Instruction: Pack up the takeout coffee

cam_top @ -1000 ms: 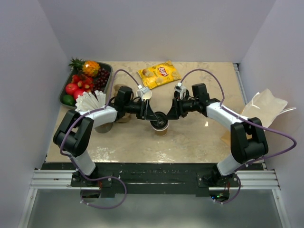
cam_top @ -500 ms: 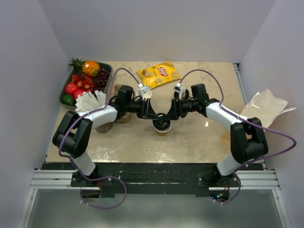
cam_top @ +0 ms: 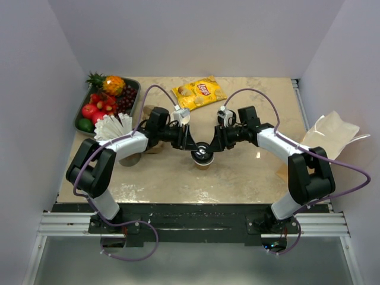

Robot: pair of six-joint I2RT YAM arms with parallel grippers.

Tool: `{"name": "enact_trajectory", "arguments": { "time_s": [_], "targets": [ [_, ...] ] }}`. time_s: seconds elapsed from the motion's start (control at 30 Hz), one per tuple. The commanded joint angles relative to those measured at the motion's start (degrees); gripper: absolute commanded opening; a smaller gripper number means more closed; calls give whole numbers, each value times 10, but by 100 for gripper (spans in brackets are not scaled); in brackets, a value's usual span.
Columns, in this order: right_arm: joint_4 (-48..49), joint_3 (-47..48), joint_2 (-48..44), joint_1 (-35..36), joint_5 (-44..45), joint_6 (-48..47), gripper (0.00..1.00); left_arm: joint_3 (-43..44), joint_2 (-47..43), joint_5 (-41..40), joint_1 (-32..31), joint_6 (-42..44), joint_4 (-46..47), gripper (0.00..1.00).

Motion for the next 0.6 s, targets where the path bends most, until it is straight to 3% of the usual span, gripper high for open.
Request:
{"name": "enact_trajectory", "arguments": {
  "time_s": [0.0, 0.57],
  "targets": [
    [-26, 29, -26, 2, 3, -18, 56, 18, -20, 3, -7, 14, 8, 50],
    [-56, 23, -39, 2, -3, -26, 56, 16, -17, -3, -11, 22, 8, 50]
  ]
}}
